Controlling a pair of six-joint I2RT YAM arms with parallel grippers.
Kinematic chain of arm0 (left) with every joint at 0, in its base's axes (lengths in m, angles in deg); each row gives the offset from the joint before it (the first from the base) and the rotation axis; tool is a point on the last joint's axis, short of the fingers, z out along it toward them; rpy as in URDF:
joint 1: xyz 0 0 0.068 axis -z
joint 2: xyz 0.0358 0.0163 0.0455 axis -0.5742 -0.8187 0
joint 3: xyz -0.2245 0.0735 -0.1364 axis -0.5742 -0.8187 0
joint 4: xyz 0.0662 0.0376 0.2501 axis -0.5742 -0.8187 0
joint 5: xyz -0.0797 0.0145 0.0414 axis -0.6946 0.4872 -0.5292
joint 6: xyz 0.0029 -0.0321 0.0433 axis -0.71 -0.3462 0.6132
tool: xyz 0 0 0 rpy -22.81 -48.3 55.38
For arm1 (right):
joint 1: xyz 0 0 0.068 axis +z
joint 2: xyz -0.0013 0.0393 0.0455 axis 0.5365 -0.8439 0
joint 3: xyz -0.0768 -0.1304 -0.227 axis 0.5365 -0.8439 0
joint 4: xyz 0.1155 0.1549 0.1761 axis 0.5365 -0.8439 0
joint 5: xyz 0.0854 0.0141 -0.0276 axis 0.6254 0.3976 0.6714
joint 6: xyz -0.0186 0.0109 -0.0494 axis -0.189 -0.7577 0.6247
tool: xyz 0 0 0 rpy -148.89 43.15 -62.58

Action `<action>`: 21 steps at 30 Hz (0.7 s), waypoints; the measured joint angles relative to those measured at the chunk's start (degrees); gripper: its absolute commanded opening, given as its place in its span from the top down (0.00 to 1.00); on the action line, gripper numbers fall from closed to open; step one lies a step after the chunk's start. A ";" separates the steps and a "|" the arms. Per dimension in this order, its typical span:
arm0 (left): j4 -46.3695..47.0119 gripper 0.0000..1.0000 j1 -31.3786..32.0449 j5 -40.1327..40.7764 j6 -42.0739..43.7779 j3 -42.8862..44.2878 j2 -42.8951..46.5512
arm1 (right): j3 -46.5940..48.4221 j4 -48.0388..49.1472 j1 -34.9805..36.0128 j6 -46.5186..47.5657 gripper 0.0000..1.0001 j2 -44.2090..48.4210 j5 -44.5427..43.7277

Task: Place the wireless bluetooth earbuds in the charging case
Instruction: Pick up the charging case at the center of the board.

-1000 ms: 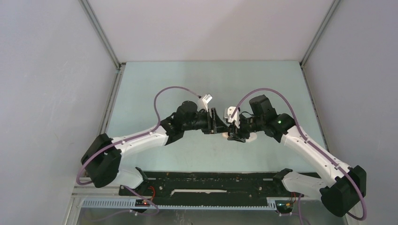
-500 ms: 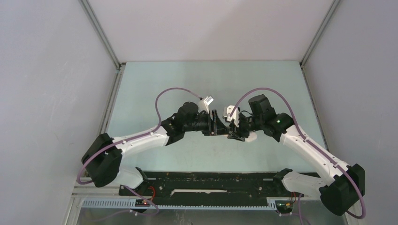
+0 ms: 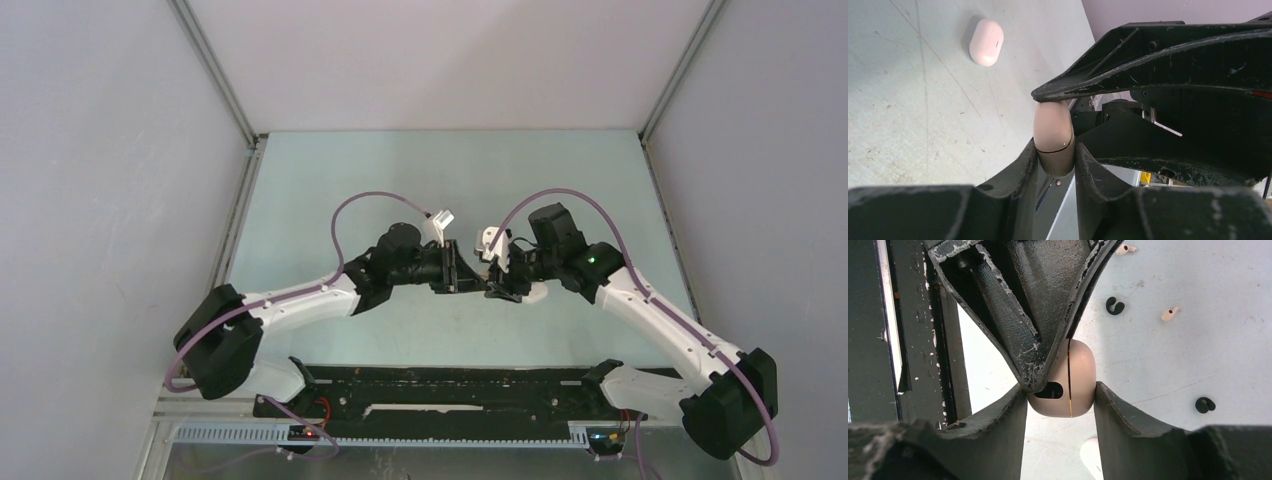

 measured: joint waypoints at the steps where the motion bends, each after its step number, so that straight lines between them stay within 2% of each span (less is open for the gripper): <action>1: 0.63 0.82 0.04 0.02 0.09 -0.35 0.04 | -0.07 0.00 -0.09 0.00 0.49 0.00 0.15; 6: 4.68 0.91 0.09 0.15 2.34 -3.89 0.96 | -0.13 -0.20 -0.87 -0.09 0.38 -0.39 2.86; 11: 8.66 0.94 0.72 0.22 7.08 -10.69 1.49 | -0.13 -1.36 -3.21 0.04 0.34 -0.39 8.59; 14: 13.00 0.95 2.64 0.44 12.11 -15.39 3.26 | -0.13 -3.23 -5.46 0.26 0.37 -0.39 13.00; 19: 21.99 0.94 7.10 0.39 23.08 -22.86 8.24 | 0.63 -7.19 -8.00 1.77 0.50 -2.12 18.64; 21: 25.70 0.93 8.92 0.92 27.89 -25.86 10.12 | 1.31 -9.16 -7.98 2.84 0.51 -3.65 20.48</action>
